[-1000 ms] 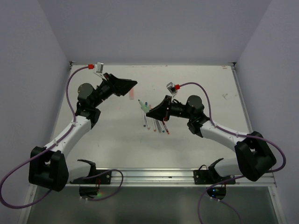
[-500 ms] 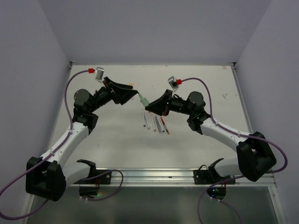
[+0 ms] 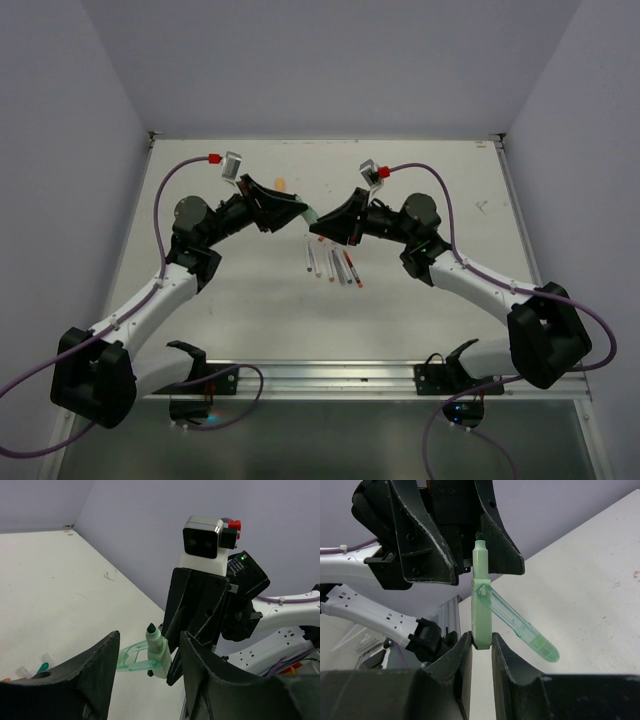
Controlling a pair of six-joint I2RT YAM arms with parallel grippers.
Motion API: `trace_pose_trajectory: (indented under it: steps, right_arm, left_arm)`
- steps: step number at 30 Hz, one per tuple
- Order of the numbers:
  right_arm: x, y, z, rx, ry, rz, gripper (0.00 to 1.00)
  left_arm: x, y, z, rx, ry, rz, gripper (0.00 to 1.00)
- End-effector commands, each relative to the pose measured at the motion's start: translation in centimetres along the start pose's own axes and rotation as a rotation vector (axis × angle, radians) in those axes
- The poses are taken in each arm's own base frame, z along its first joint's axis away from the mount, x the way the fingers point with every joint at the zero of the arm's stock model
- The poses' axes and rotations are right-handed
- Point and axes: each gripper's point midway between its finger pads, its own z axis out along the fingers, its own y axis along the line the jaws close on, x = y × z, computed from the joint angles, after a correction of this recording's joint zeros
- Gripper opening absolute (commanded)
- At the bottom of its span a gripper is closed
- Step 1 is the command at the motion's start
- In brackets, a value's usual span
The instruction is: Open the pen caps
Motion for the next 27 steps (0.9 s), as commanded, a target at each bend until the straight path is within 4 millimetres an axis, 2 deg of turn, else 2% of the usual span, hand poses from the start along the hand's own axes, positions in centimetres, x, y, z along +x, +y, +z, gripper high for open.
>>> trace_pose_trajectory:
  steps: [1,3,7,11,15,21,22,24,27]
  right_arm:
    - [-2.2,0.5,0.4,-0.005,-0.052,-0.044,0.01]
    - [-2.1,0.4,0.5,-0.006,-0.05,-0.042,0.01]
    - [-2.0,0.1,0.6,-0.001,-0.047,-0.038,0.01]
    - [-1.1,0.0,0.5,-0.006,-0.016,-0.024,0.04]
    - [-0.2,0.0,0.0,0.002,0.017,-0.016,0.25]
    - [1.2,0.4,-1.5,0.052,0.103,-0.036,0.37]
    - [0.5,0.8,-1.7,0.049,0.101,-0.086,0.41]
    - [0.5,0.6,-2.1,0.08,0.124,-0.099,0.45]
    - [-0.8,0.8,-2.2,0.108,0.12,-0.171,0.53]
  left_arm:
    - [-1.4,-1.1,0.5,0.036,-0.049,0.062,0.5]
    - [-1.4,-1.1,0.6,0.036,-0.053,0.062,0.46]
    - [-1.7,-1.3,0.6,0.032,-0.069,0.07,0.31]
    - [-2.3,-1.4,0.5,0.024,-0.097,0.092,0.24]
    - [-2.7,-1.5,0.6,0.021,-0.099,0.147,0.19]
    - [-3.2,-1.7,0.5,0.003,-0.067,0.277,0.17]
    - [-3.2,-1.6,0.5,-0.002,-0.06,0.291,0.17]
    - [-3.4,-1.9,0.4,0.003,-0.047,0.332,0.17]
    - [-3.6,-2.5,0.4,0.019,-0.029,0.369,0.17]
